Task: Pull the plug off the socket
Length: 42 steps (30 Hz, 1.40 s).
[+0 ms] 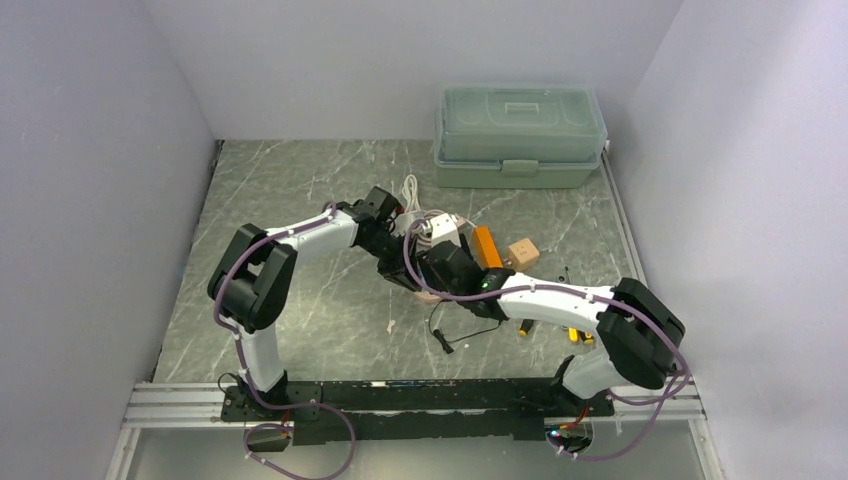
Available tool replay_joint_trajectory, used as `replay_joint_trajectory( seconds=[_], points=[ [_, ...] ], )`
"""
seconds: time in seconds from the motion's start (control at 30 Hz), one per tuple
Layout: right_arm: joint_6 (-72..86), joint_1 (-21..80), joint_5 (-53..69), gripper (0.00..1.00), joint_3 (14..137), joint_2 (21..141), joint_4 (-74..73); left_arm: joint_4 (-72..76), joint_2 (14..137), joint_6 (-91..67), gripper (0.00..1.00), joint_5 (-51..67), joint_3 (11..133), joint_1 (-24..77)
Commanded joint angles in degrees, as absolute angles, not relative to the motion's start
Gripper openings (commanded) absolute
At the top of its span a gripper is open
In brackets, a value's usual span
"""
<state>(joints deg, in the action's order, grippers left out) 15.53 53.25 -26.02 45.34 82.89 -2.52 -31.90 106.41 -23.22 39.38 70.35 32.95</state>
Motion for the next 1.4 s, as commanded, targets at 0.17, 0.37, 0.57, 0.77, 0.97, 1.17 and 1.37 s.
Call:
replay_joint_trajectory(
  seconds=[0.17, 0.37, 0.57, 0.77, 0.97, 1.17, 1.37],
  points=[
    [17.14, 56.85, -29.19, 0.00, 47.56, 80.53, 1.72, -33.21, 109.49, -19.37, 0.24, 23.76, 67.75, 33.31],
    [21.86, 46.71, -7.02, 0.00, 44.93, 79.97, 5.31, -32.88, 109.62, -19.46, 0.24, 24.28, 67.58, 33.27],
    [18.90, 49.50, -13.84, 0.00, 45.67, 79.33, 4.02, -32.70, 109.67, -19.51, 0.24, 24.47, 67.54, 33.31],
    [13.82, 58.01, -29.10, 0.00, 48.48, 80.64, 1.65, -32.74, 109.96, -19.51, 0.24, 24.61, 67.52, 33.27],
    [14.15, 58.90, -29.69, 0.00, 48.44, 80.87, 1.90, -32.78, 109.93, -19.52, 0.24, 24.46, 67.67, 33.26],
    [20.28, 48.80, -4.00, 0.00, 45.45, 79.66, 6.56, -32.87, 109.91, -19.51, 0.24, 24.35, 67.67, 33.31],
    [16.97, 51.30, -11.19, 0.00, 46.16, 79.63, 5.31, -32.82, 109.87, -19.51, 0.24, 24.18, 67.62, 33.26]
  ],
)
